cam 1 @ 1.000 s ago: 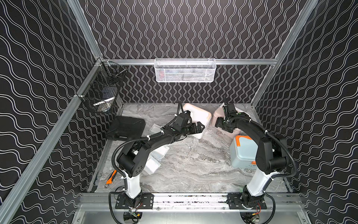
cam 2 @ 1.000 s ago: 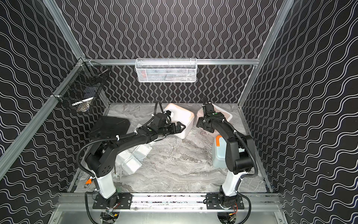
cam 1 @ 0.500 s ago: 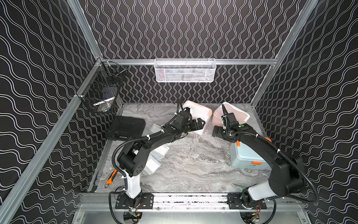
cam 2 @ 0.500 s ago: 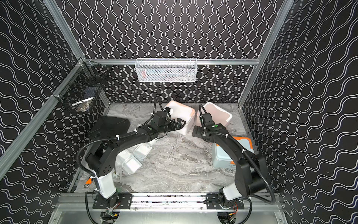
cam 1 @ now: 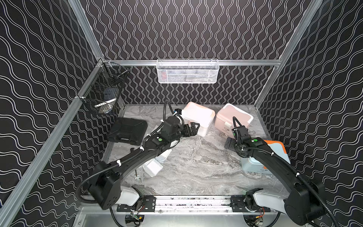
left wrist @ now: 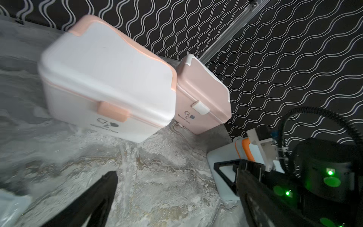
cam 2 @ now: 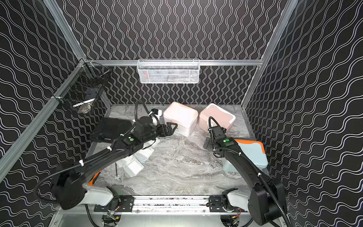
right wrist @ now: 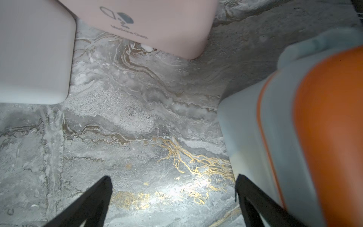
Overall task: Open first aid kits and take out gauze
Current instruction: Move the first aid kit to the center of the board.
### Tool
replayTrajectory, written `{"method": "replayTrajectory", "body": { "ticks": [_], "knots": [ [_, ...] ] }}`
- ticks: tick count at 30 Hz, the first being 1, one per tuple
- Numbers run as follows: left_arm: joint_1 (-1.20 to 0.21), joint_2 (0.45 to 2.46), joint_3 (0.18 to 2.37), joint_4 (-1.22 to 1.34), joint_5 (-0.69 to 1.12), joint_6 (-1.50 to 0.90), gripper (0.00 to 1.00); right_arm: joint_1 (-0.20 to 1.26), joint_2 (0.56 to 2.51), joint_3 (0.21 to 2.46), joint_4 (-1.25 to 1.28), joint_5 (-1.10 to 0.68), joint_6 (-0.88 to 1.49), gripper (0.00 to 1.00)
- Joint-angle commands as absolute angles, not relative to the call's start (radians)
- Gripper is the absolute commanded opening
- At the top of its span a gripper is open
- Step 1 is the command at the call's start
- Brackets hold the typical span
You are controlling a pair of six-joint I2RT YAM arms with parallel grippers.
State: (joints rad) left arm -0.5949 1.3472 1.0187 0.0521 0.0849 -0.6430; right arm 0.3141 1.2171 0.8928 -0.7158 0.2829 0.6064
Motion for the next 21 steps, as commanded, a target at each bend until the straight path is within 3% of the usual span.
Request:
{"method": "replayTrajectory", "body": {
  "ticks": [1,11,16,21],
  "knots": [
    [-0.594,1.241,0.961,-0.056,-0.018,-0.554,0.99,0.306,1.186,0.887,-0.742,0.358,0.619,1.0],
    [-0.579,0.893,0.733,-0.212,-0.395,-0.467,0.99,0.306,1.043,0.78,-0.386,0.3,0.379,1.0],
    [-0.551,0.815,0.635,-0.212,-0.584,-0.396,0.99,0.306,0.979,0.64,-0.139,0.38,0.282,1.0],
    [-0.497,0.764,0.536,-0.14,-0.652,-0.253,0.99,0.307,1.034,0.577,-0.012,0.402,0.235,1.0]
  ]
}}
